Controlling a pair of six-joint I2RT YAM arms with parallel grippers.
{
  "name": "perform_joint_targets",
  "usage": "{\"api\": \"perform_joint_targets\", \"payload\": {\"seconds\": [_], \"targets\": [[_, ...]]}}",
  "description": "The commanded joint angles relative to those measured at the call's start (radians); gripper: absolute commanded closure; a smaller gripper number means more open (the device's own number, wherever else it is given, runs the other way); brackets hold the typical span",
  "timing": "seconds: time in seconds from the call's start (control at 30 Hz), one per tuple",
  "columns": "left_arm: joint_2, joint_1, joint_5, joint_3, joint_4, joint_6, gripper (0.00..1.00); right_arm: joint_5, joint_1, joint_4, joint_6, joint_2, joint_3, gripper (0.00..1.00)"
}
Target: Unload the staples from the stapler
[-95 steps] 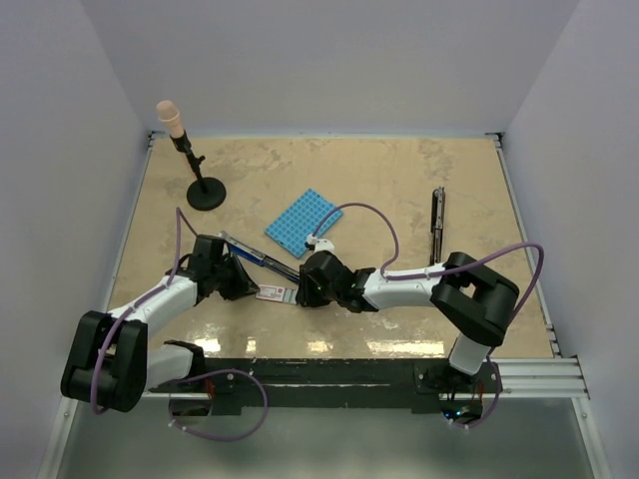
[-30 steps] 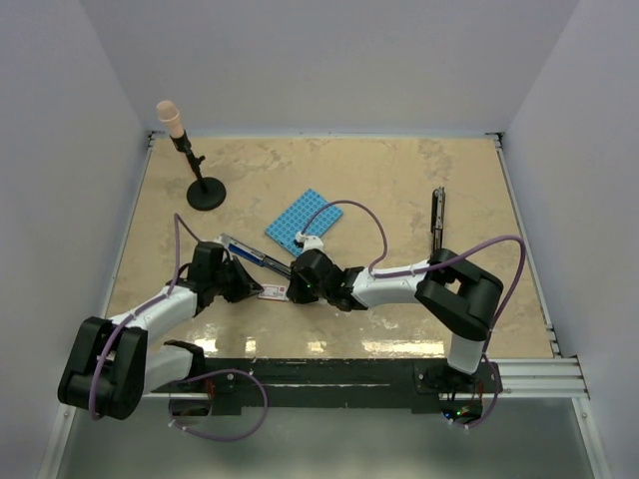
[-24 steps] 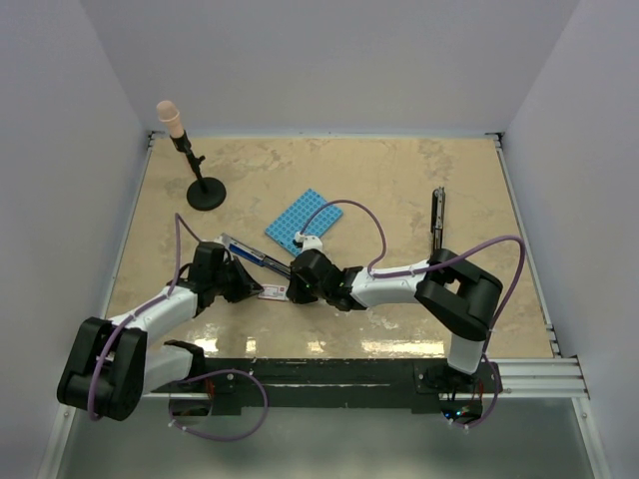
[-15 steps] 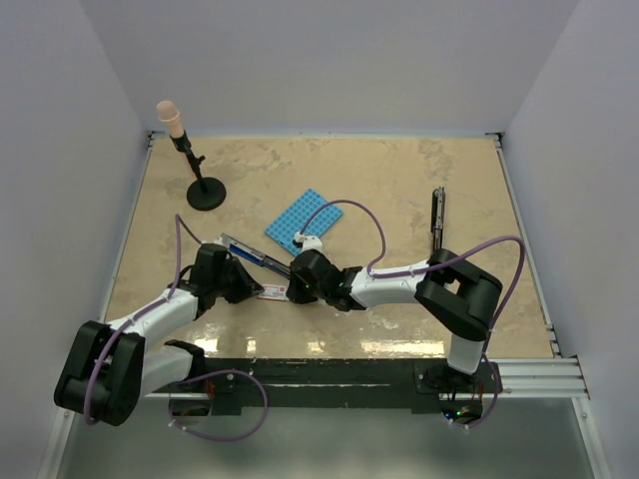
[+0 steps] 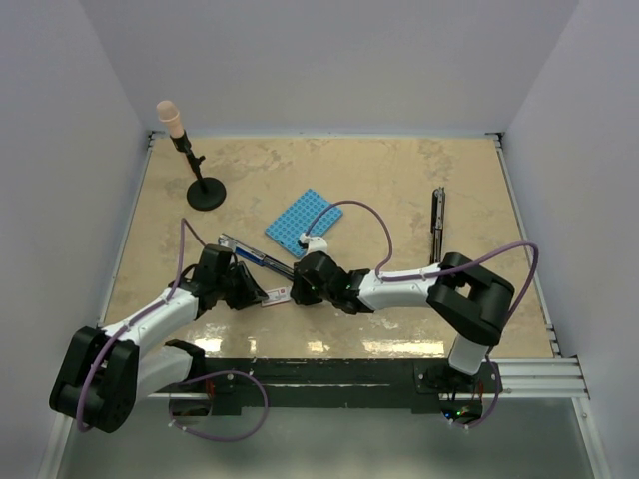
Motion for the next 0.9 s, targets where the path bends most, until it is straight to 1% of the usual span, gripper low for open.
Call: {"api": "perform_joint_targets", "payload": {"seconds": [0.0,0.37,0.53,0.87], "targets": [[-0.021,-0.005,0.004,0.044,-0.043,0.023,0.69,0.026,0.002,0.024,-0.039,-0.079,-0.009,0.73],[-0.032,-0.005,-0.025,0.042,-0.074,0.043,0.65,-0.01,-0.023,0.033,-0.072,-0.043,-0.001,0.73],[-0.021,-0.007,0.009,0.025,-0.02,0.04,0.65,-0.024,-0.031,0.039,-0.078,-0.019,0.003,0.74],[0.002,-0.005,0.021,0.017,0.01,0.043,0.7,-0.069,-0.031,0.073,-0.075,0.021,0.0,0.74]]}}
